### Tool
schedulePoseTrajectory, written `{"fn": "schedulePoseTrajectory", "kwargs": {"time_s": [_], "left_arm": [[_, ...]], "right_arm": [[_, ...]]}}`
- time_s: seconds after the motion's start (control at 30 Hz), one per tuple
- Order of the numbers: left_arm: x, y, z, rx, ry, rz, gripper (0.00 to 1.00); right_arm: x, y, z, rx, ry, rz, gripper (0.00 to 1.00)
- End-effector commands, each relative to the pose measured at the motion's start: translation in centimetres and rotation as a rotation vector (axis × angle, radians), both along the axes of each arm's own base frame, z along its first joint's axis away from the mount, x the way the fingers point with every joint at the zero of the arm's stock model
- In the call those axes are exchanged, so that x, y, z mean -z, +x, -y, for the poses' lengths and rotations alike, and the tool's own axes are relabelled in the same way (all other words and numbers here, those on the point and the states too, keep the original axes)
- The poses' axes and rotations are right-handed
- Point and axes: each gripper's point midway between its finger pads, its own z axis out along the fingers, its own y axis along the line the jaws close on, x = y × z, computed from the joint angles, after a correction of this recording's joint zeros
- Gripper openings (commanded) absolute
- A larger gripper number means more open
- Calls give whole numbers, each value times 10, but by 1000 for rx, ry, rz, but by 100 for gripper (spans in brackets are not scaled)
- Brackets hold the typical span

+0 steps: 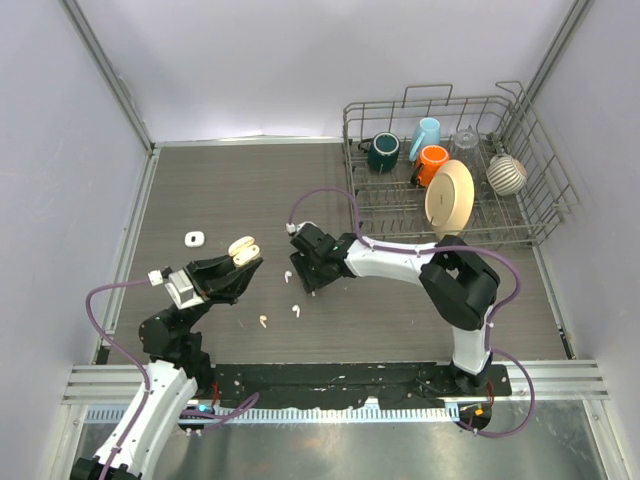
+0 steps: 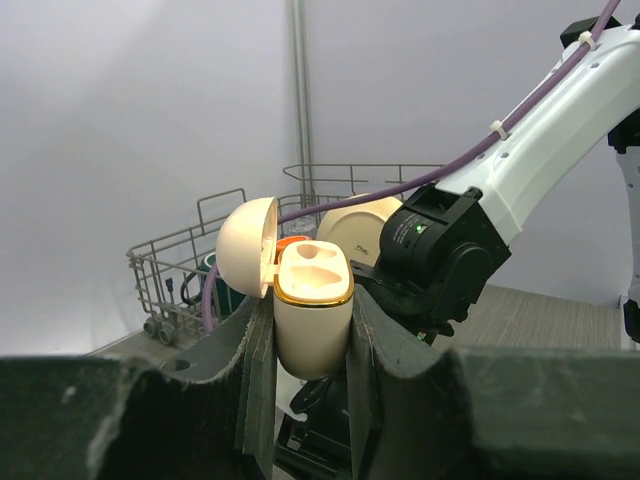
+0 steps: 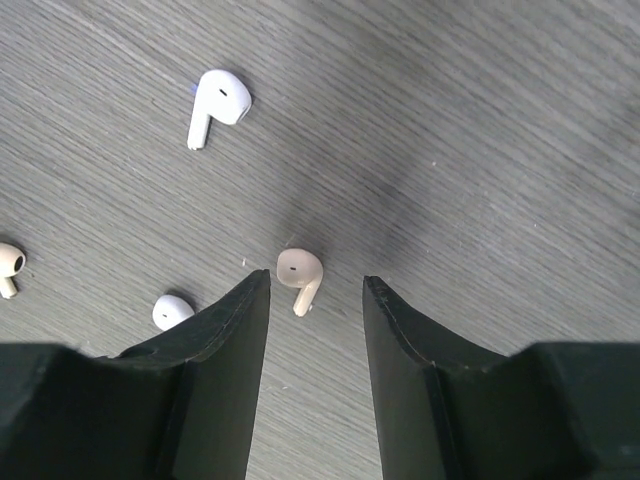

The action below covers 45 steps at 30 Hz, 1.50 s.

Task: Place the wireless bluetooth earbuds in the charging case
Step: Pick up the earbud from the center of the board.

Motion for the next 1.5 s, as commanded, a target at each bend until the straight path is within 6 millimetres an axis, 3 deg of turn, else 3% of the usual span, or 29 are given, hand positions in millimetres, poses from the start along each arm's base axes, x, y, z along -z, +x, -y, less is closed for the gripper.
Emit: {"fn": "schedulePoseTrajectory", "kwargs": {"time_s": [0.0, 0.33, 0.9, 1.47], "left_arm": [[-19, -6, 0, 10, -8, 50, 0], [-17, -6, 1, 17, -3, 43, 0], [-14, -5, 2, 18, 6, 34, 0], [-12, -6, 4, 29, 18, 27, 0]], "right_arm": [[-7, 10, -14, -27, 11, 48, 48], [6, 6, -12, -28, -13, 23, 43], [9, 5, -11, -38, -38, 21, 34], [13, 7, -9, -58, -78, 24, 34]]}}
